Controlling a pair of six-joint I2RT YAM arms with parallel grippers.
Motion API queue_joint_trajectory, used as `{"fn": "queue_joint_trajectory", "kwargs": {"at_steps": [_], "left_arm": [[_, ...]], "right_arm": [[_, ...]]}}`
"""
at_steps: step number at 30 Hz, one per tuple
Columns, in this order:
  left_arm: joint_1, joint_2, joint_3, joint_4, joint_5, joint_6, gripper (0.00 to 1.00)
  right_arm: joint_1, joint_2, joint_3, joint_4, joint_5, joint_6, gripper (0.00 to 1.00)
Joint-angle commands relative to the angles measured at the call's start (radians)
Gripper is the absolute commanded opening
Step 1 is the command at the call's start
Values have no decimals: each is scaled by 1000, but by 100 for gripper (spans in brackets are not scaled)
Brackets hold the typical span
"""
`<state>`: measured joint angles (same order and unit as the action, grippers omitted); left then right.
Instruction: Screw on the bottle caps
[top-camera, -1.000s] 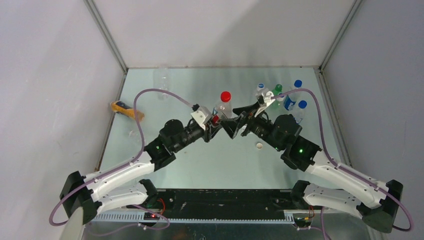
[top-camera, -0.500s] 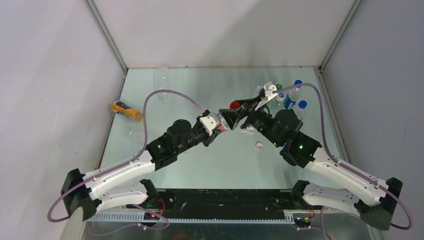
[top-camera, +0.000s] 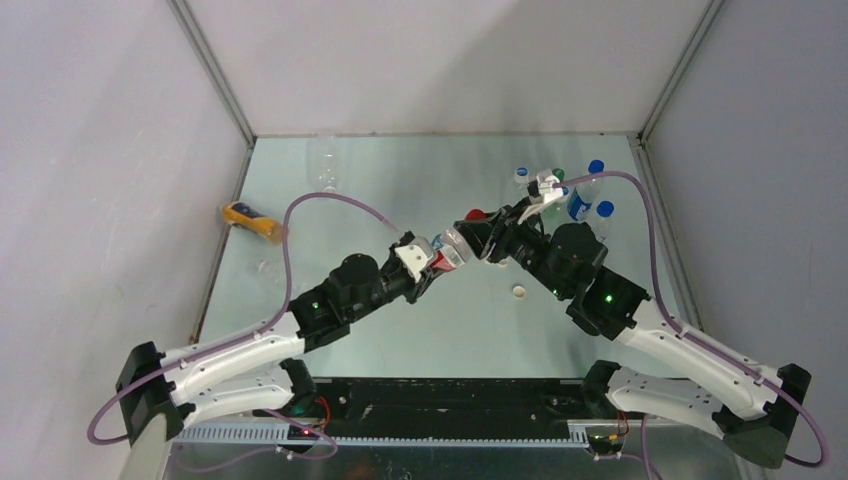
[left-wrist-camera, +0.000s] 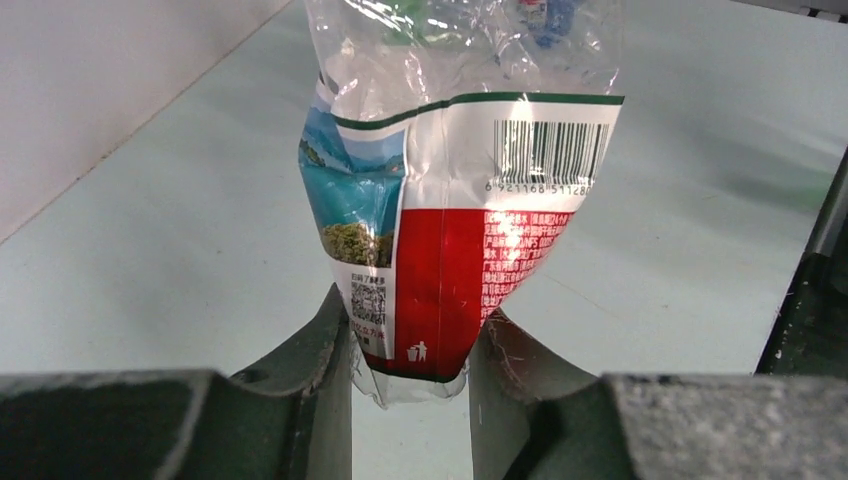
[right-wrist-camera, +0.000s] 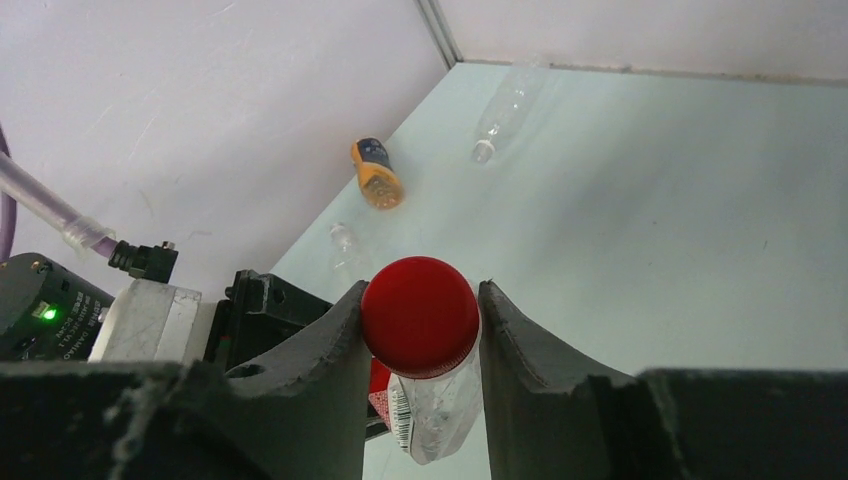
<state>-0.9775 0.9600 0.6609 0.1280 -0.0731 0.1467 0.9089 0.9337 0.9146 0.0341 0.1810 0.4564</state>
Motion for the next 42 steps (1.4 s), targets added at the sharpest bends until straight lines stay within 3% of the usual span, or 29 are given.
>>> {"fn": "queue_joint_trajectory", "kwargs": {"at_steps": [1, 2, 3, 5, 7, 16, 22, 29, 42], "left_arm": [[-12, -32, -45, 129, -83, -50, 35], [-12, -41, -48, 133, -82, -69, 51], [-13, -46, -52, 137, -81, -83, 58], [-12, -67, -53, 133, -83, -99, 86], [-12, -78, -48, 113, -87, -124, 97], [-12, -199, -99, 30, -166, -295, 100], [-12, -292, -137, -26, -269, -398, 100], [-12, -322, -146, -47, -332, -422, 100], [-12, -341, -162, -47, -358, -429, 100]], "right_arm": [[-10, -48, -7, 47, -7, 96, 0], [-7, -48, -7, 33, -10, 81, 0], [-8, -49, -8, 24, -12, 44, 0], [-17, -60, -11, -61, 3, -14, 0], [-36, -89, -27, -125, 48, -70, 2], [-138, -289, -229, -246, 323, -318, 0], [-174, -380, -389, -186, 489, -349, 0], [-214, -364, -523, -57, 632, -392, 0], [-310, -328, -643, 30, 640, -357, 2]]}}
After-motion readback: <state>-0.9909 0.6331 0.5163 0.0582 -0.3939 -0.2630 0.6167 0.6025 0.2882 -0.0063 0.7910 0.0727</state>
